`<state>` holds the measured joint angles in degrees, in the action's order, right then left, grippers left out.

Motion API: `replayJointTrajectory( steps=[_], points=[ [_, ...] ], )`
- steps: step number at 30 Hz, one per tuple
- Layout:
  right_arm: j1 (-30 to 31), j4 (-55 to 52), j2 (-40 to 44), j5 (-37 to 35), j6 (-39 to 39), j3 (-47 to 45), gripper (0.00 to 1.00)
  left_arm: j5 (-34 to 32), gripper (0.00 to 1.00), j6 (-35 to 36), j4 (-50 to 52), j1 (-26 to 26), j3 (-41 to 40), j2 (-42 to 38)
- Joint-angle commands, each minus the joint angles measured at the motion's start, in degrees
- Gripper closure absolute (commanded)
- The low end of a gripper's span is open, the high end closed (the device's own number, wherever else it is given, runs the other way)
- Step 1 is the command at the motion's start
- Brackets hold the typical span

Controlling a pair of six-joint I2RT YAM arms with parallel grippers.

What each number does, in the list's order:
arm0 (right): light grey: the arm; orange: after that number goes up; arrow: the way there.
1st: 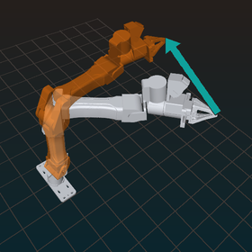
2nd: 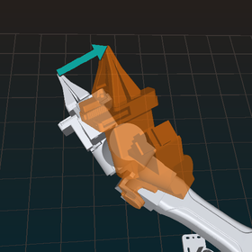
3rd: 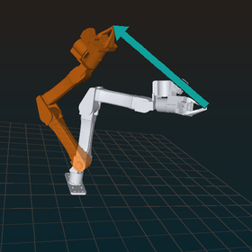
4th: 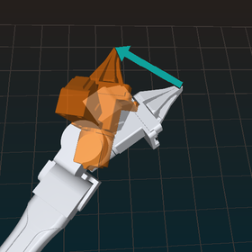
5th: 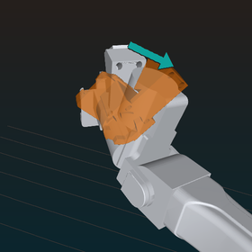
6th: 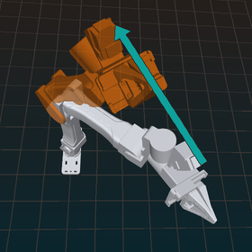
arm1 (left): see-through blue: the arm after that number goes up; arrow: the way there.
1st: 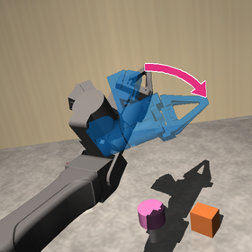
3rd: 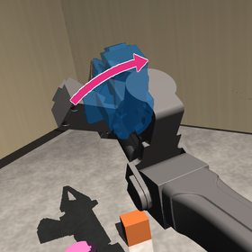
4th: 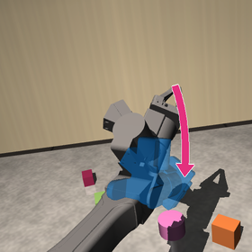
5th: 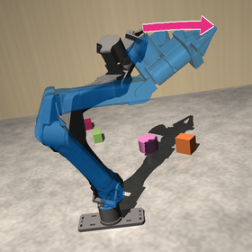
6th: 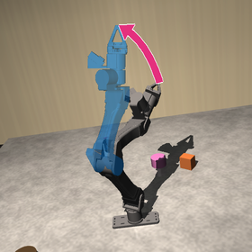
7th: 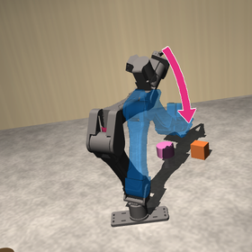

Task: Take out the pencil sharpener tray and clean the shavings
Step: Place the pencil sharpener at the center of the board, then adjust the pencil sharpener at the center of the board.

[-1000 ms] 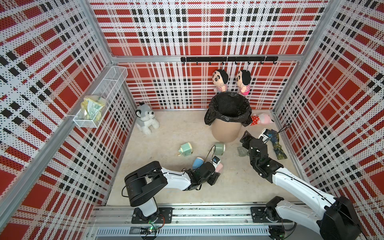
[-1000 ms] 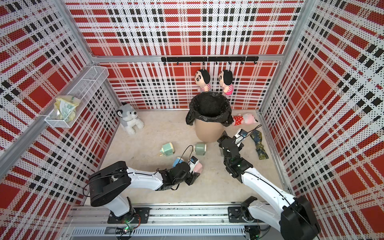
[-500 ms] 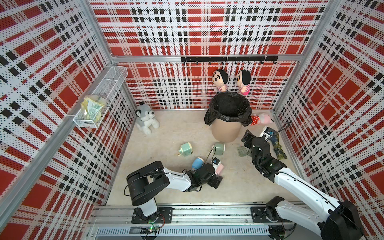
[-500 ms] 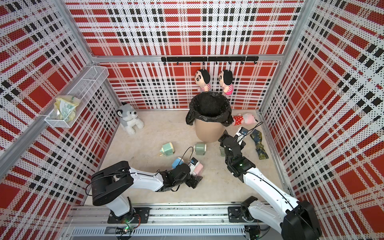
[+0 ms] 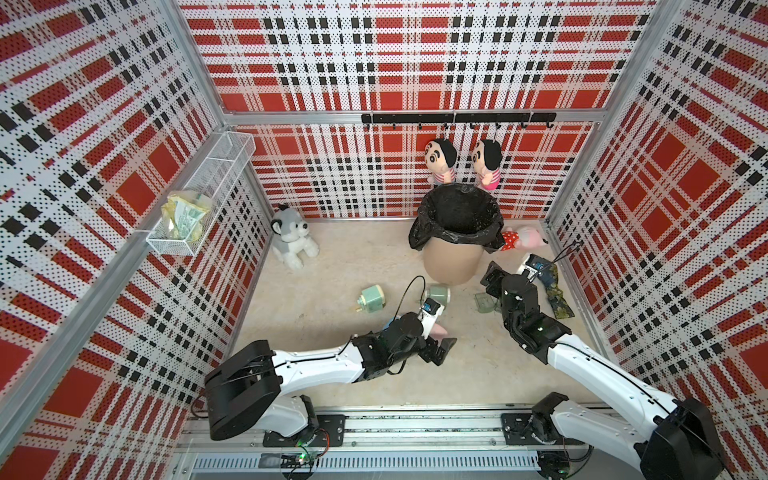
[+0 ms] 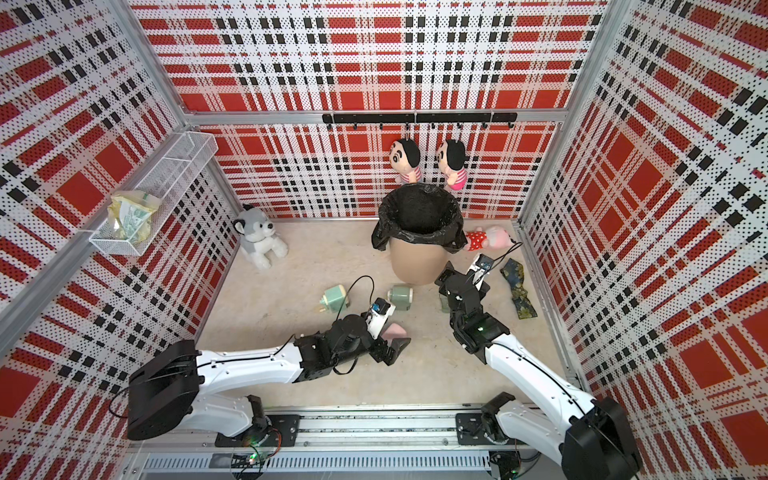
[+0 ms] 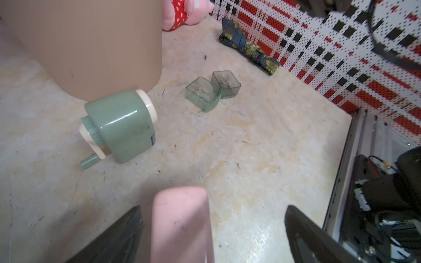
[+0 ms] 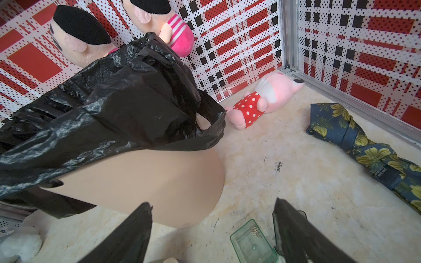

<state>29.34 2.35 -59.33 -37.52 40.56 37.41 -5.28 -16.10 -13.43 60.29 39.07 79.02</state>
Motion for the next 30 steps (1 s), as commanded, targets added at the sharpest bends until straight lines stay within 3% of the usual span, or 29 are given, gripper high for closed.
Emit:
replayJointTrajectory(
  steps=[1,9,17,24,30],
  points=[
    [-0.36,-1.52,2.22,0.18,-0.72,-0.97,0.13,0.61,0.02,-0.57,4.51,-4.63,1.9,-3.74],
    [-0.46,-2.82,5.32,0.92,-0.99,-3.53,0.13,-2.72,0.02,-4.7,8.01,-19.23,2.02,-8.95],
    [-0.49,-3.47,6.61,3.04,-0.13,-6.02,0.13,-2.51,0.02,-8.51,7.8,-30.58,1.84,-4.95],
    [-0.49,-3.65,6.76,4.38,-0.82,-6.47,0.13,1.48,0.02,-10.13,3.92,-36.83,1.32,1.29],
    [-0.5,-4.06,6.95,4.21,-2.28,-6.1,0.13,4.49,0.02,-10.45,1.81,-38.28,0.16,3.77]
  ],
)
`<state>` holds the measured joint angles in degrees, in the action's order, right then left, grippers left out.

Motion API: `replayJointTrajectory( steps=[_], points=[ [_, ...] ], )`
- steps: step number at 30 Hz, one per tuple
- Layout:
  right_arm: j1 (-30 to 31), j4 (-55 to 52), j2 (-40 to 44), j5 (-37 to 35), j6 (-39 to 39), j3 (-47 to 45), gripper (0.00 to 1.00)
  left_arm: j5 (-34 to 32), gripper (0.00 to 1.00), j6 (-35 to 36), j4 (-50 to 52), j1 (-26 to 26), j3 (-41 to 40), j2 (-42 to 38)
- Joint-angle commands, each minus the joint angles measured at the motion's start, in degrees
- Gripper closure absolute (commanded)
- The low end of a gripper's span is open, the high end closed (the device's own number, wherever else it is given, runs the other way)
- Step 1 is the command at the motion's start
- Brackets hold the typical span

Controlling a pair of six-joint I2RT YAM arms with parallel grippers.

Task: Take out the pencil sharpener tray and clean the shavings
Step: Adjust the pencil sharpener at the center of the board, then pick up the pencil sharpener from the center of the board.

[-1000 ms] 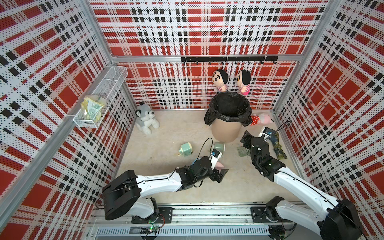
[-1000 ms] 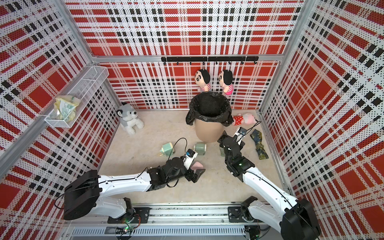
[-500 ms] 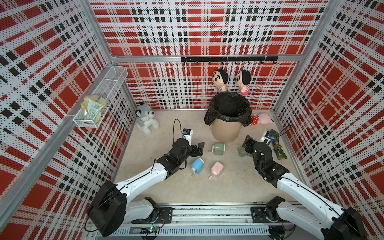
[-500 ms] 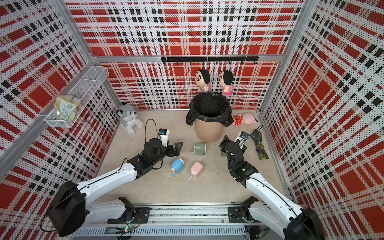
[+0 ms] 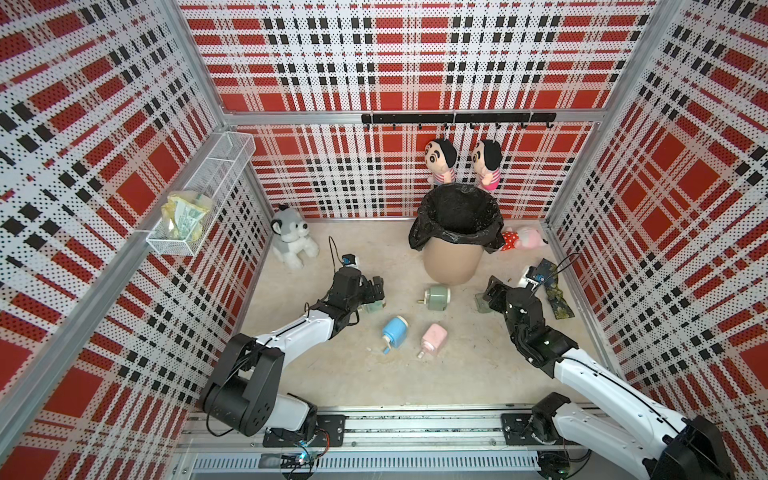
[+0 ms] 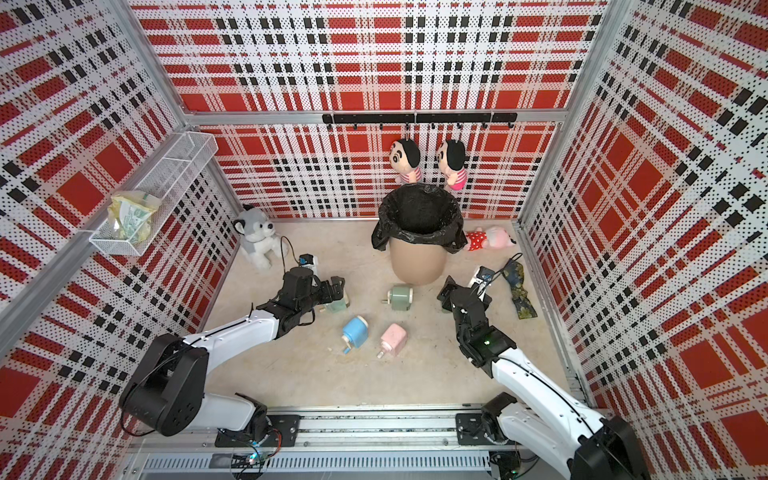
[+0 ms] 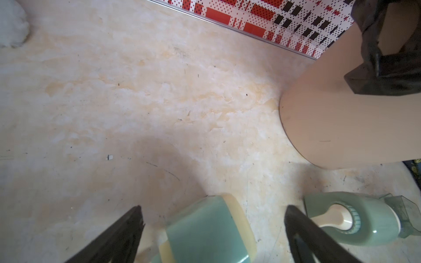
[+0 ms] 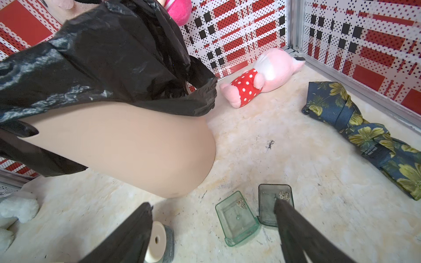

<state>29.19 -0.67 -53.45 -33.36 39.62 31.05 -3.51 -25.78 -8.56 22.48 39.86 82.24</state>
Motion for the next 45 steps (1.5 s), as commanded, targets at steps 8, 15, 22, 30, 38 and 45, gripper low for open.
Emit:
replayJointTrajectory(
  steps=[8,15,22,30,38,45],
  points=[
    [-0.36,-0.57,0.37,0.23,-2.02,0.34,0.13,5.35,0.02,-1.82,-7.14,0.27,-6.98,0.24],
    [-0.35,-0.23,0.19,0.39,-1.82,-0.45,0.13,4.26,0.02,-1.75,-7.83,2.63,-10.15,-3.0],
    [-0.72,0.32,-0.21,1.08,-1.13,-1.29,0.13,-2.3,0.03,-0.53,-3.77,7.24,-10.62,-5.21],
    [-0.93,0.45,-0.62,1.77,-1.21,-0.99,0.13,-7.77,0.02,1.37,-2.48,7.51,-8.11,-0.76],
    [-1.73,0.03,-0.77,2.39,-0.95,-1.33,0.13,-9.95,0.01,4.09,-4.53,8.27,-5.42,4.19],
    [-2.29,-0.21,-0.85,2.84,-1.12,-1.25,0.13,-9.0,0.08,7.13,-9.39,8.8,-7.19,6.36]
  ],
)
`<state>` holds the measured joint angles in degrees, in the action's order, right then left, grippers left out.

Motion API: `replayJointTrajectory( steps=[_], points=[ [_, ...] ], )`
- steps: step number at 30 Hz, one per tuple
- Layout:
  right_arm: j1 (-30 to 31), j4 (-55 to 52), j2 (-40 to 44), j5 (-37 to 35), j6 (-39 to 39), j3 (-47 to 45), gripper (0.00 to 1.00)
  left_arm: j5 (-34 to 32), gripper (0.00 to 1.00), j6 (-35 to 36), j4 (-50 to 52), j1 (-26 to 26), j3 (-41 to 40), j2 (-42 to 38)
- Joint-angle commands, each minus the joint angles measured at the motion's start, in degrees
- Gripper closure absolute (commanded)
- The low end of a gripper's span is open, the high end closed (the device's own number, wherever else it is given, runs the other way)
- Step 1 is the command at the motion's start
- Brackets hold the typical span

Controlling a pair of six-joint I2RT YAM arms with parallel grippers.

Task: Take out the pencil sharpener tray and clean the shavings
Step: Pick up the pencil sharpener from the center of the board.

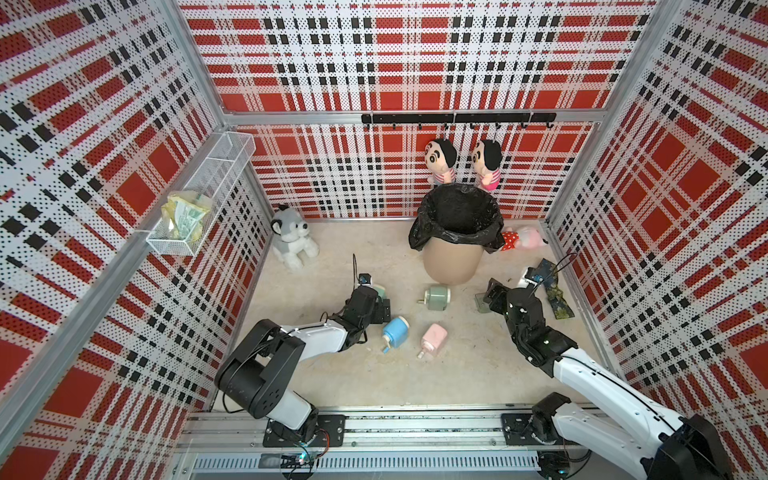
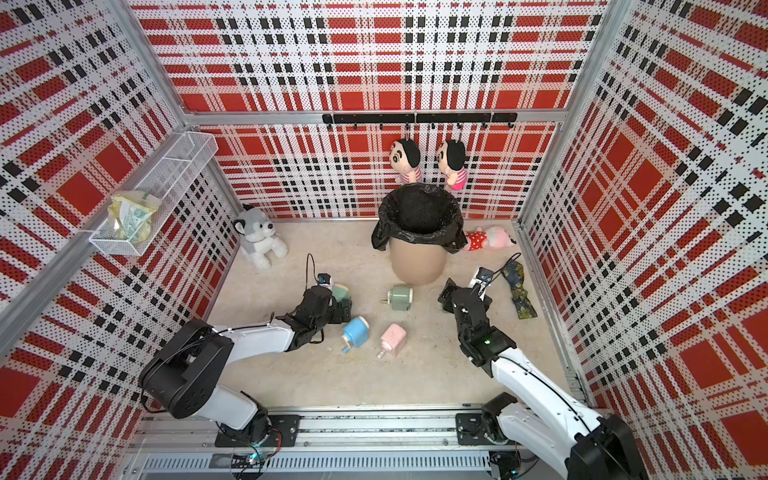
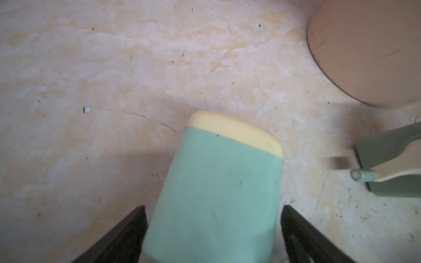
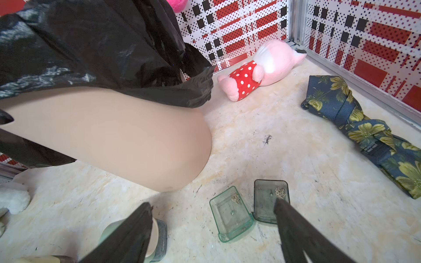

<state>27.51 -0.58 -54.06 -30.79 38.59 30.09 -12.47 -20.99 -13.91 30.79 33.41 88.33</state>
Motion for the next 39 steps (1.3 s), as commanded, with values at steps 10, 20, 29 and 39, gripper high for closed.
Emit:
replayJointTrajectory(
  steps=[10,20,29,39],
  points=[
    [-0.97,-1.13,-0.43,0.63,-0.26,0.08,0.14,2.35,0.17,4.84,-5.79,0.11,1.02,2.48],
    [-1.35,-1.3,-0.87,1.08,-0.09,0.37,0.14,2.8,0.43,5.26,-5.07,-0.02,1.66,3.16],
    [-1.38,-1.6,-0.07,2.12,-1.07,0.93,0.15,3.67,0.47,5.52,-1.84,0.05,4.41,-0.81],
    [-4.04,-4.05,0.03,10.05,-5.84,7.33,0.15,6.33,0.48,10.13,17.52,7.03,23.22,-5.45]
  ],
)
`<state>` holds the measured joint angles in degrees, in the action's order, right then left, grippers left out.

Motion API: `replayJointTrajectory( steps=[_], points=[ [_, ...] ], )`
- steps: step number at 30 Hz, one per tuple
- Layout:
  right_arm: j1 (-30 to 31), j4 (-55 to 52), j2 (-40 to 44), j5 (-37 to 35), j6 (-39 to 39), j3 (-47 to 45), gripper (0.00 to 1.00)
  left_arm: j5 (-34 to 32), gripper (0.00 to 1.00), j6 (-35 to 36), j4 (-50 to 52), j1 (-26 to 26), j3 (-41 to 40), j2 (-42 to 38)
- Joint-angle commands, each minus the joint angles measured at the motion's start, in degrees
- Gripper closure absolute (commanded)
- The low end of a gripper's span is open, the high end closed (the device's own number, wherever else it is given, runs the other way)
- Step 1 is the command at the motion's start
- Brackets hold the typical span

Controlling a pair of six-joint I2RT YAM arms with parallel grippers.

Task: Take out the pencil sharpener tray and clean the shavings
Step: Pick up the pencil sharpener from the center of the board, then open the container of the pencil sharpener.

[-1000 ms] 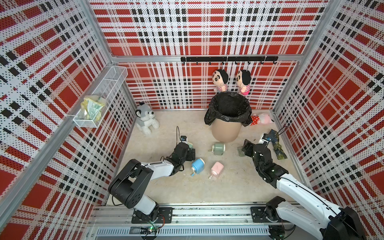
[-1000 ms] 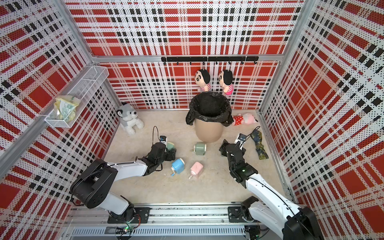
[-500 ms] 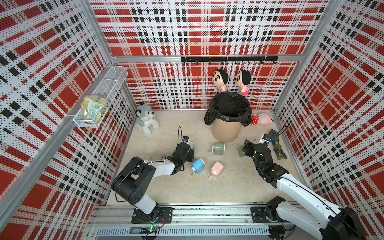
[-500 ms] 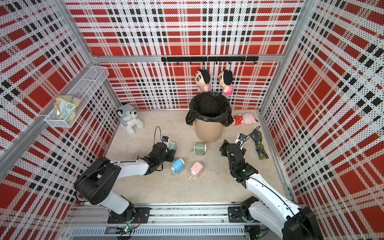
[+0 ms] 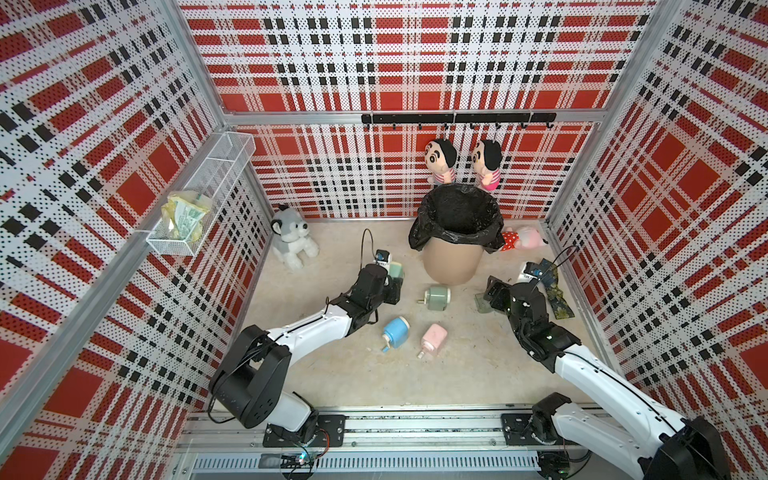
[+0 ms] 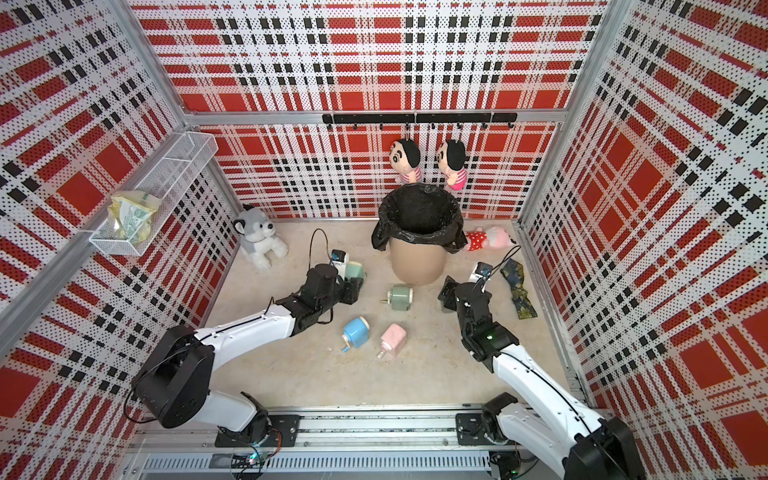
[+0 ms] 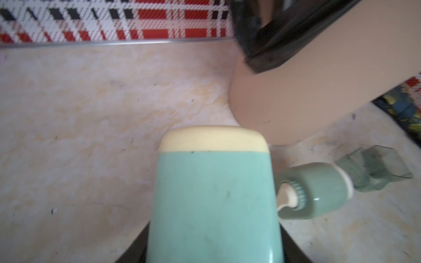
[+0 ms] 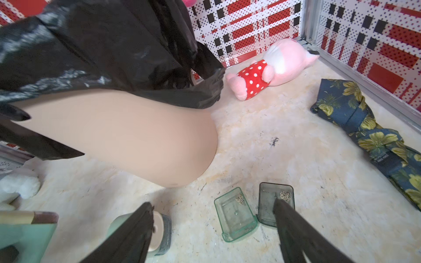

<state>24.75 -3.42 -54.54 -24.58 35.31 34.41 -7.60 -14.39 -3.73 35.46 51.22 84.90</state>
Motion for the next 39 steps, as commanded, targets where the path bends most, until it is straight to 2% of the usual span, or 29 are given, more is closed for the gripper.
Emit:
replayJointTrajectory(
  steps=[1,4,9,14,20,28,32,39],
  points=[
    [-1.87,-1.44,0.5,5.37,-3.12,3.75,0.15,1.89,0.48,4.29,9.43,2.95,7.32,-1.95],
    [-3.84,-2.79,0.28,11.06,-5.31,6.9,0.15,3.77,0.48,6.54,15.62,4.17,12.58,-2.14],
    [-7.03,-4.08,-1.13,24.05,-8.35,13.34,0.15,10.39,0.48,8.32,22.07,4.35,17.57,-4.39],
    [-9.01,-2.71,-2.44,40.71,-11.59,19.48,0.14,17.19,0.47,9.76,26.98,3.91,20.76,-7.07],
    [-9.02,0.03,-4.66,60.0,-13.41,23.68,0.15,28.17,0.48,9.26,29.15,1.55,21.26,-11.73],
    [-9.46,2.51,-5.95,80.01,-14.13,23.3,0.14,34.73,0.45,8.47,33.2,-1.47,18.9,-19.95],
    [-9.48,5.01,-7.07,87.81,-12.83,21.52,0.15,36.92,0.45,8.17,35.16,-1.8,17.99,-21.76],
    [-9.09,10.31,-8.31,92.64,-9.62,19.11,0.14,41.74,0.44,8.07,38.02,-0.2,18.63,-23.29]
  ],
)
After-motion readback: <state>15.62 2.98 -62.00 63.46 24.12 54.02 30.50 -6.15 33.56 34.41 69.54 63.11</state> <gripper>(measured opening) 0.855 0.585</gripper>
